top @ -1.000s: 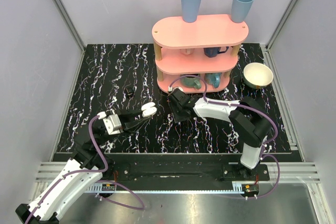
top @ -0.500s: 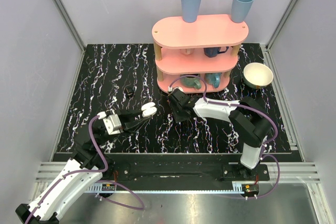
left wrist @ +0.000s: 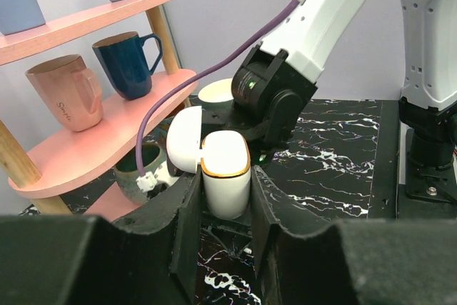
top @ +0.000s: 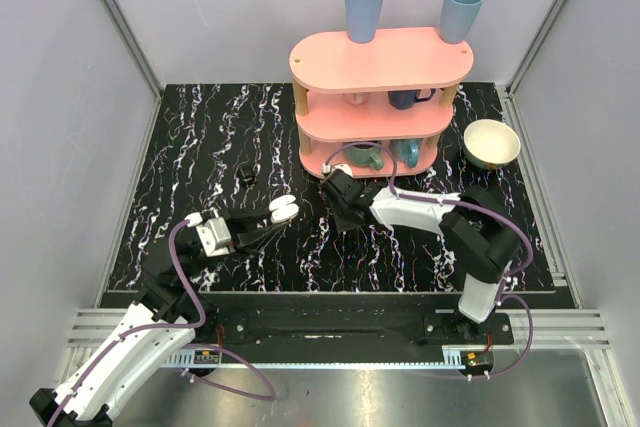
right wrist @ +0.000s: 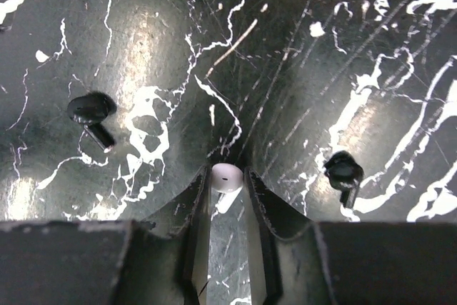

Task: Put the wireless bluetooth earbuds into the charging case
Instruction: Pick up the right earbud from the center of the board, then insert the right earbud into the right side groove of the charging case.

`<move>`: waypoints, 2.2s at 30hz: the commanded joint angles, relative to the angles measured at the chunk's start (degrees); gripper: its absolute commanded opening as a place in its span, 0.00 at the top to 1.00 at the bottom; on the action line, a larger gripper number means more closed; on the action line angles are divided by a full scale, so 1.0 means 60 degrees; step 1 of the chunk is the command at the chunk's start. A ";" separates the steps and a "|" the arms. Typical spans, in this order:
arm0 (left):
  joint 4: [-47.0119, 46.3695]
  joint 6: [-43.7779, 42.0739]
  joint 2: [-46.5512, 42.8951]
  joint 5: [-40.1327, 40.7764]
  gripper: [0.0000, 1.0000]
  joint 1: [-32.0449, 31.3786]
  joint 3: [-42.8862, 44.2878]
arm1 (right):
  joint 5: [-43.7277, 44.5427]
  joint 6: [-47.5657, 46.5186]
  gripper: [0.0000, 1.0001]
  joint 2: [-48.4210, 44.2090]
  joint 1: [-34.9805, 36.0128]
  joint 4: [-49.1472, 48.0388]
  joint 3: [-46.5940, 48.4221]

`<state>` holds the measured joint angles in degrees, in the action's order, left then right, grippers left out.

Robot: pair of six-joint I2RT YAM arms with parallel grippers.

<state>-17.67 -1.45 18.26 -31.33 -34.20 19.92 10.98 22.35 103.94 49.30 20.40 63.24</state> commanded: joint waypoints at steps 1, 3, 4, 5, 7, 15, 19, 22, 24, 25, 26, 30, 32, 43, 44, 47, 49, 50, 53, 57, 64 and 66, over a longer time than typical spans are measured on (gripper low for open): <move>-0.0512 0.0110 -0.0070 0.0270 1.00 -0.0014 0.0356 | 0.0834 0.0156 0.80 -0.1585 0.0133 -0.0280 -0.0212; -0.0337 0.0125 -0.0099 0.0518 1.00 -0.0014 0.0429 | 0.1214 0.0215 0.82 -0.2232 0.0163 -0.0499 -0.0476; -0.0307 0.0125 -0.0114 0.0592 1.00 -0.0014 0.0459 | 0.1376 0.0230 0.82 -0.2975 0.0221 -0.0573 -0.0579; -0.0263 0.0154 -0.0143 0.0637 1.00 -0.0014 0.0502 | 0.1610 0.0201 0.83 -0.3360 0.0279 -0.0776 -0.0812; -0.0292 0.0184 -0.0187 0.0783 1.00 -0.0014 0.0517 | 0.2108 -0.0017 0.83 -0.4440 0.0425 -0.0837 -0.0916; -0.0322 0.0506 -0.0056 0.1340 1.00 -0.0014 0.0678 | 0.3515 -0.1730 0.84 -0.6907 0.1479 -0.1904 -0.0726; -0.0292 0.0710 0.0222 0.1369 1.00 -0.0014 0.0825 | 0.3940 -0.3163 0.84 -0.7289 0.2270 -0.2638 -0.0302; -0.0394 0.0901 0.0442 0.1121 1.00 -0.0014 0.0912 | 0.4175 -0.4115 0.84 -0.7231 0.2958 -0.3194 0.0108; -0.0380 0.1003 0.0603 0.1033 1.00 -0.0014 0.0971 | 0.4365 -0.4499 0.85 -0.7129 0.3237 -0.3762 0.0372; -0.0380 0.1004 0.0647 0.0975 1.00 -0.0028 0.1030 | 0.4467 -0.4965 0.85 -0.7041 0.3601 -0.3984 0.0416; -0.0365 0.1004 0.0677 0.0945 1.00 -0.0014 0.1030 | 0.4584 -0.5202 0.85 -0.6997 0.3764 -0.4480 0.0460; -0.0540 0.1062 0.0721 0.1047 1.00 -0.0014 0.0986 | 0.4412 -0.5980 0.84 -0.6486 0.4249 -0.4969 0.0810; -0.0556 0.1063 0.0794 0.1047 1.00 -0.0028 0.1059 | 0.4337 -0.5966 0.84 -0.6236 0.4337 -0.4720 0.1265; -0.0599 0.2072 0.0941 0.1954 1.00 -0.0014 0.1279 | 0.4249 -0.6434 0.84 -0.5751 0.4762 -0.5977 0.1003; -0.0658 0.2146 0.0941 0.2013 1.00 -0.0014 0.1279 | 0.4234 -0.6435 0.84 -0.5737 0.4777 -0.6008 0.0988; -0.0760 0.2307 0.0941 0.2160 1.00 -0.0014 0.1221 | 0.4132 -0.6435 0.84 -0.5649 0.4792 -0.6052 0.0973; -0.0863 0.2366 0.0955 0.2175 1.00 -0.0014 0.1148 | 0.4102 -0.6376 0.84 -0.5590 0.4806 -0.6139 0.0915; -0.0965 0.2439 0.0955 0.2175 1.00 -0.0014 0.1162 | 0.4059 -0.6376 0.84 -0.5590 0.4821 -0.6183 0.0886; -0.1417 0.2469 0.0897 0.2044 1.00 -0.0014 0.1031 | 0.4044 -0.6289 0.84 -0.5517 0.4821 -0.6301 0.0827; -0.2079 0.2425 0.0824 0.1619 1.00 -0.0014 0.0694 | 0.3985 -0.5997 0.84 -0.5473 0.4806 -0.6447 0.0724; -0.2269 0.2249 0.0867 0.1340 1.00 -0.0014 0.0620 | 0.3503 -0.5512 0.85 -0.5414 0.4806 -0.6608 0.0783; -0.2299 0.2235 0.0882 0.1355 1.00 -0.0014 0.0620 | 0.3443 -0.5497 0.85 -0.5385 0.4821 -0.6609 0.0841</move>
<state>-26.94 12.25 23.64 -21.85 -34.20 23.75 33.65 -12.45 71.35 77.65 -15.64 67.53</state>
